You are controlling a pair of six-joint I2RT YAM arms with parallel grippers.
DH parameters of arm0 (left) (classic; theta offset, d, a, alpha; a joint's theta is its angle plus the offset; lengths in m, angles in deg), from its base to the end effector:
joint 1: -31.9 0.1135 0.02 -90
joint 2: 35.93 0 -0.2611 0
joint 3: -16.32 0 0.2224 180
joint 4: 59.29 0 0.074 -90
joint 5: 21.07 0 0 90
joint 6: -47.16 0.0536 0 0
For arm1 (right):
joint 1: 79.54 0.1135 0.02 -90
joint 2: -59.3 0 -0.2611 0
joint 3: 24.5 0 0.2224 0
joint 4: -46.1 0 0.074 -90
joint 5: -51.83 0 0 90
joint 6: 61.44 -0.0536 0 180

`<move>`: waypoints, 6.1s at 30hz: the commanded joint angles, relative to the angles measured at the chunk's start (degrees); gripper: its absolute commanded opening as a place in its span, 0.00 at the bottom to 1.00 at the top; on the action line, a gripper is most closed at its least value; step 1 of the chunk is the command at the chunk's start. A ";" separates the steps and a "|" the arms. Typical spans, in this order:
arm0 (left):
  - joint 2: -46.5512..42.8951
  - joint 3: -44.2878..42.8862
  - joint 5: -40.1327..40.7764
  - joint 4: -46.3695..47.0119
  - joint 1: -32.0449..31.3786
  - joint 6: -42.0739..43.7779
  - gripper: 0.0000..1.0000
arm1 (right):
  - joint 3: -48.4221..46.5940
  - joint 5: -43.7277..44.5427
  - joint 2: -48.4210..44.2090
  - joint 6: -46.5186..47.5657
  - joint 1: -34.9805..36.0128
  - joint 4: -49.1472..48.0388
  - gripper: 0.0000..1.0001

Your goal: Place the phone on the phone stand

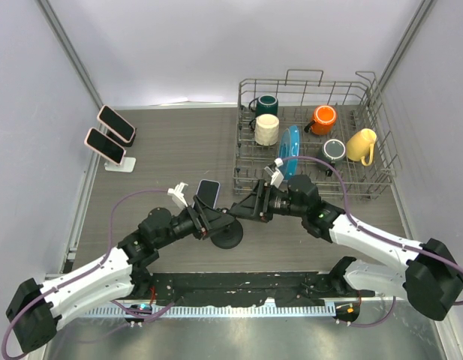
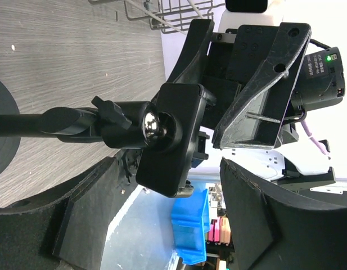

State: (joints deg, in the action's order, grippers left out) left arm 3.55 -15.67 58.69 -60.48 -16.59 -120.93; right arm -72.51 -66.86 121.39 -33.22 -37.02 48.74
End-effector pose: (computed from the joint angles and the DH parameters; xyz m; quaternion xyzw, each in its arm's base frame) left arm 0.1017 -0.1293 0.2314 -0.1368 0.7453 -0.6101 0.2312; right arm 0.1517 0.1740 0.2553 -0.0157 0.7912 0.5785 0.1978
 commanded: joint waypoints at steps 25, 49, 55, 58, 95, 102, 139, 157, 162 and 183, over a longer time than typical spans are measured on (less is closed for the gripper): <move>1.12 -5.90 5.67 -8.22 -0.20 4.25 0.08 | 15.39 27.44 -10.49 -23.56 12.85 -19.49 0.01; -8.63 -4.14 8.65 -19.89 -0.20 3.54 0.86 | 18.48 48.82 -13.92 -17.78 21.37 -24.89 0.22; -13.20 -3.09 5.16 -20.63 -0.20 3.47 1.00 | 8.20 41.88 -14.27 -8.37 21.20 -3.45 0.81; -13.03 0.33 0.94 -11.53 -0.20 -2.85 1.00 | 6.70 39.50 -15.94 -5.11 20.94 3.16 0.82; 4.81 -0.10 -0.39 6.82 -0.21 -7.44 0.06 | 3.27 30.36 -28.60 3.07 8.45 21.80 0.84; 13.92 2.54 -21.20 15.92 10.60 -2.60 0.00 | 2.57 29.83 -27.63 4.03 8.37 21.89 0.84; 40.80 -46.84 8.75 -59.37 23.53 54.96 1.00 | -1.74 31.50 -29.04 10.27 8.01 27.43 0.84; 60.71 -51.43 16.21 -53.04 15.09 56.55 1.00 | -3.76 33.79 -31.68 12.74 7.84 31.12 0.84; 62.47 -50.20 15.43 -51.02 15.00 57.34 1.00 | -3.68 33.79 -31.67 12.73 7.84 31.12 0.84; 65.11 -46.16 18.94 -48.73 15.00 56.64 0.00 | -7.80 34.05 -26.05 15.89 7.75 32.88 0.83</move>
State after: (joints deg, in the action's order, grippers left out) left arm 67.66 -65.44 74.97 -111.59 -2.82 -64.69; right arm -76.36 -33.77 95.38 -20.12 -29.04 82.16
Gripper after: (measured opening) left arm 0.503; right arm 0.827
